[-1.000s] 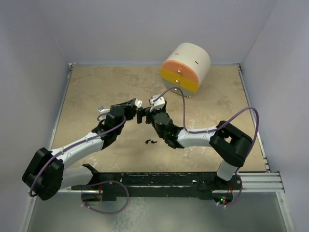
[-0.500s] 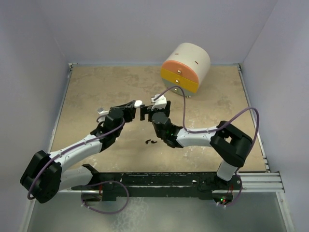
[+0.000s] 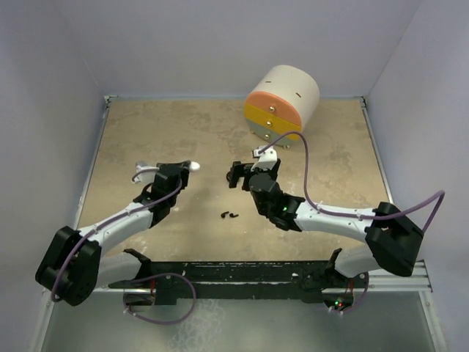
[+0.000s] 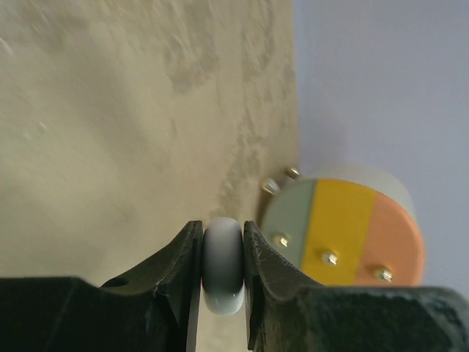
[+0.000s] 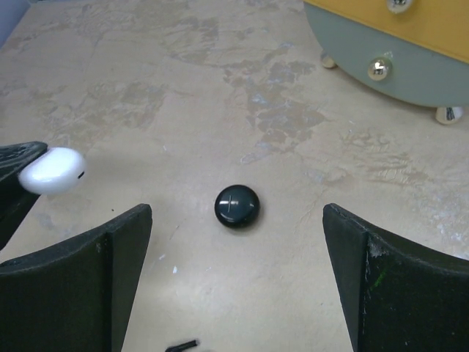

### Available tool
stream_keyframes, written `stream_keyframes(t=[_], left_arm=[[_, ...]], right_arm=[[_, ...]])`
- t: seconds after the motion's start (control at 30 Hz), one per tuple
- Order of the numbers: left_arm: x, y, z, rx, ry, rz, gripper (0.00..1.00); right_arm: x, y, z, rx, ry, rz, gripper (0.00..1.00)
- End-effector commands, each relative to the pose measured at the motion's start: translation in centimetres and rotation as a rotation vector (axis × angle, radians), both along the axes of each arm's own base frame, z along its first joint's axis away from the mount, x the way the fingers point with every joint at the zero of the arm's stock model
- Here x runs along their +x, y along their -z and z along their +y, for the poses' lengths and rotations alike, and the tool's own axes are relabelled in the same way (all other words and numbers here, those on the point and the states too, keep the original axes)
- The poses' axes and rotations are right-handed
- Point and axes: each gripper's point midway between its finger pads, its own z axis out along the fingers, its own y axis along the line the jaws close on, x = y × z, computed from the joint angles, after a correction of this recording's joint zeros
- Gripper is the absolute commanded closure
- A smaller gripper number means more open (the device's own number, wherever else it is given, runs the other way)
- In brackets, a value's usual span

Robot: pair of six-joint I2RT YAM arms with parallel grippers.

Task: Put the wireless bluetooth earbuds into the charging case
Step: Place the charging case at the center of the board.

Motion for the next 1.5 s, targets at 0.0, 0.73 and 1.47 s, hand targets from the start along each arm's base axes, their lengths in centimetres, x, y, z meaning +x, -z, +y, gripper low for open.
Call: stream_keyframes(t=[0.0, 0.73, 1.47], left_arm=[[2.1, 1.0, 3.4, 0.339, -0.034, 0.041, 1.00], [13.1, 5.5, 2.3, 0.450, 0.117, -0.048, 0.92], [12.0, 0.7, 8.7, 0.618, 0.054, 0.084, 0.48]], right_arm=[[-1.2, 0.8, -0.2, 0.014, -0.034, 0.071, 0.00], [1.4, 9.0, 1.1, -0.102, -0.128, 0.265, 0.00], [7.1, 11.9, 5.3, -0.126, -0.305, 0.336, 0.00]])
